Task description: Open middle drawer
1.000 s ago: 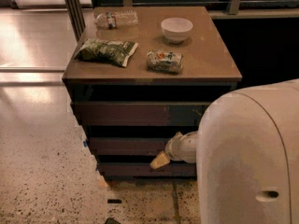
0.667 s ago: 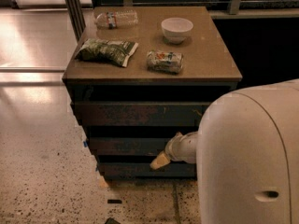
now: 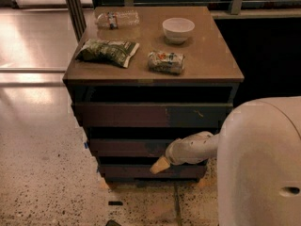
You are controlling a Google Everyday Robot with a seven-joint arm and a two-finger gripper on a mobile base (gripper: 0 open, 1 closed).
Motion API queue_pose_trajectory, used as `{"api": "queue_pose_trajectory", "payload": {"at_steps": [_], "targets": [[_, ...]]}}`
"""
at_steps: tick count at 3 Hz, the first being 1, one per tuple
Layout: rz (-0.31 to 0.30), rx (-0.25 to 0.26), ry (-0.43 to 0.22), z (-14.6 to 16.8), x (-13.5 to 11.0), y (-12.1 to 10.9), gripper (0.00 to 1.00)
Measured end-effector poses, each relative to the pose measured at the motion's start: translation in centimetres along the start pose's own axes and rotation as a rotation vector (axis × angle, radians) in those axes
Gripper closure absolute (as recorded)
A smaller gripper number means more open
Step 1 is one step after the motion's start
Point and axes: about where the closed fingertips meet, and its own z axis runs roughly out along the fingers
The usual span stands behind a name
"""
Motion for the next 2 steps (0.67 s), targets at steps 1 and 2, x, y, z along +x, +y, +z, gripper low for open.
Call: {"api": "queue_pose_trajectory", "payload": {"at_steps": [1, 2], "targets": [[0.035, -0.041, 0.006, 0.79, 0.52, 0.17, 0.0], [0.035, -0.041, 0.006, 0.8, 0.53, 0.18, 0.0]]}}
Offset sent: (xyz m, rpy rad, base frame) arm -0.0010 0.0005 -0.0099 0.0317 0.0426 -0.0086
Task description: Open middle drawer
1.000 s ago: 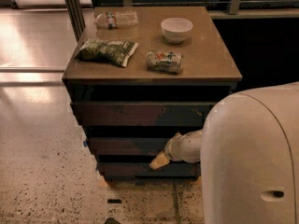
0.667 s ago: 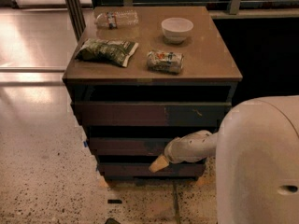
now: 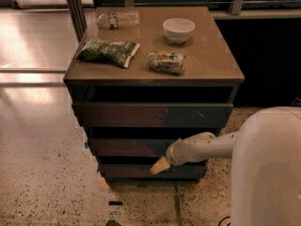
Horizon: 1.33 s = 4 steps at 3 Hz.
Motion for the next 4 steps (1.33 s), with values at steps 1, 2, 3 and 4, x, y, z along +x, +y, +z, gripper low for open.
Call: {"api": "queue_pose_trajectory", "payload": {"at_steps": [1, 2, 3, 4], "targets": [[0.006, -0.011, 0.018, -0.14, 0.18, 0.98, 0.0], [0.006, -0.011, 0.018, -0.14, 0.18, 0.98, 0.0], [0.013, -0.015, 0.024, -0.08, 0.19, 0.99, 0.0], [0.068, -0.021, 0.052, -0.66, 1.15, 1.69, 0.0]]}}
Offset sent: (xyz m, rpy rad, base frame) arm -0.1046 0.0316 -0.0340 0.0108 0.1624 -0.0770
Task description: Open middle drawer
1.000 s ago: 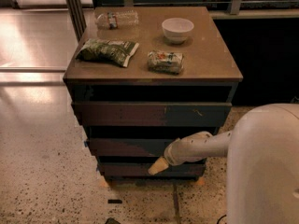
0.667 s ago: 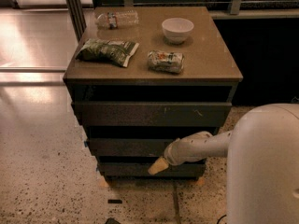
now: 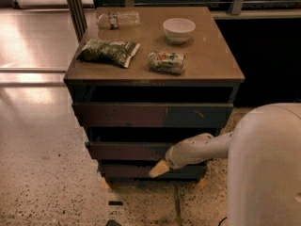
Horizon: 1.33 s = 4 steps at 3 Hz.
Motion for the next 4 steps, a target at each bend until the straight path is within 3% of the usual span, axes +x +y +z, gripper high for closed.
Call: {"api": "queue_pose_trajectory", "payload": {"at_steps": [3, 4], "targets": [[0.0, 0.0, 0.0, -0.3, -0.2, 0.0, 0.0], [0.02, -0.02, 0.026, -0.7, 1.5, 0.8, 0.0]]}}
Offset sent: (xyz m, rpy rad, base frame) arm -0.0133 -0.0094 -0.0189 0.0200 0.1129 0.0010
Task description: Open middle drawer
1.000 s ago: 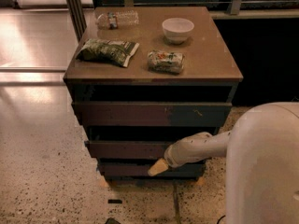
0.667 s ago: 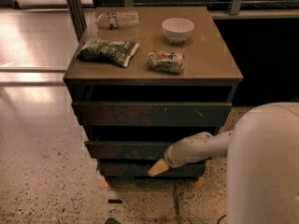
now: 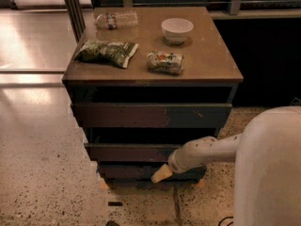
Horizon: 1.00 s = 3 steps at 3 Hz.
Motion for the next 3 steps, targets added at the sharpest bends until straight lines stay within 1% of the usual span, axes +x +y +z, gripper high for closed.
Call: {"api": "queue_pose_trajectory", "payload": {"at_steps": [1, 2, 3], "targets": [[0.084, -0.072, 0.084, -2.0, 6.1, 3.3, 0.0], [0.151, -0.093, 0.128, -3.3, 10.1, 3.9, 0.0], [0.133, -0.094, 0.13, -3.2, 9.5, 4.3, 0.0]]}}
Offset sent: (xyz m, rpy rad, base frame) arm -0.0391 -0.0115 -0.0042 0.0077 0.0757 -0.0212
